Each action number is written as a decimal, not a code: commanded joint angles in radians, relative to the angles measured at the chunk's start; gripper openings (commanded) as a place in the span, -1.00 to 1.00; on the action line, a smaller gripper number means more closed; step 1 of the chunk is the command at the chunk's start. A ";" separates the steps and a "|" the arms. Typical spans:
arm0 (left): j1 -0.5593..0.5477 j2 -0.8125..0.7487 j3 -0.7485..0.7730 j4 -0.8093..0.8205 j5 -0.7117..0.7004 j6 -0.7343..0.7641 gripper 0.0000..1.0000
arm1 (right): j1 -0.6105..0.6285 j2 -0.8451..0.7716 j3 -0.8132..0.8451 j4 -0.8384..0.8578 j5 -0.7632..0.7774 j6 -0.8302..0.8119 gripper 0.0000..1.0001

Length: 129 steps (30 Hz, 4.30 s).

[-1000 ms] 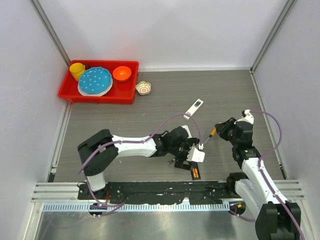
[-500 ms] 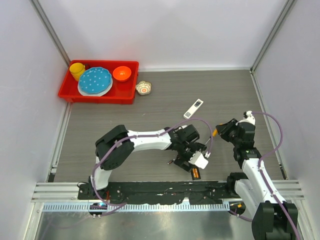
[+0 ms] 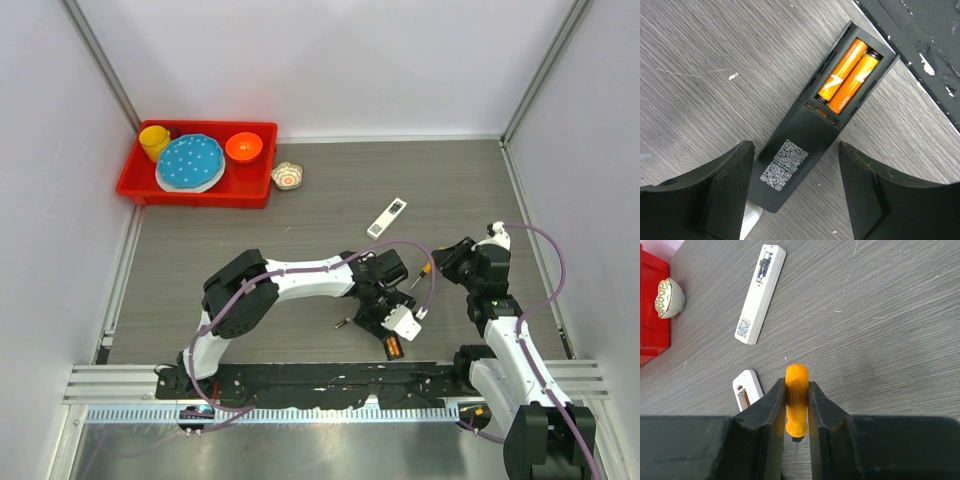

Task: Unload the batteries from the remote control

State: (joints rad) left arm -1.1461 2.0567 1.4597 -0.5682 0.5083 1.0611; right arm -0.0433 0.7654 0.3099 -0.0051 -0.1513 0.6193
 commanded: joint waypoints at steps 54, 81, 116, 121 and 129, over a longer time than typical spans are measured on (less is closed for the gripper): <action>0.077 -0.131 -0.349 0.254 -0.634 -0.966 -0.26 | -0.006 -0.034 0.052 0.011 -0.056 -0.010 -0.98; 0.098 -0.480 -0.401 0.488 -0.392 -0.935 0.88 | -0.006 -0.080 0.069 -0.052 -0.024 -0.044 -0.98; 0.429 -0.489 -0.530 0.571 0.067 -1.299 0.99 | -0.004 -0.045 0.075 -0.018 -0.053 -0.029 -0.98; 0.306 -0.437 -0.492 0.455 -0.103 -1.121 0.99 | 0.014 0.000 0.081 0.001 -0.068 -0.015 -0.98; 0.138 -0.349 -0.453 0.403 -0.369 -1.010 0.88 | 0.200 0.041 0.121 0.013 0.099 -0.019 -0.98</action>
State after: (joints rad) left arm -0.9760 1.6939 0.9604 -0.1368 0.2913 -0.0433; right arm 0.0643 0.7933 0.3573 -0.0505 -0.1600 0.5999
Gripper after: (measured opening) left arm 0.954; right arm 0.260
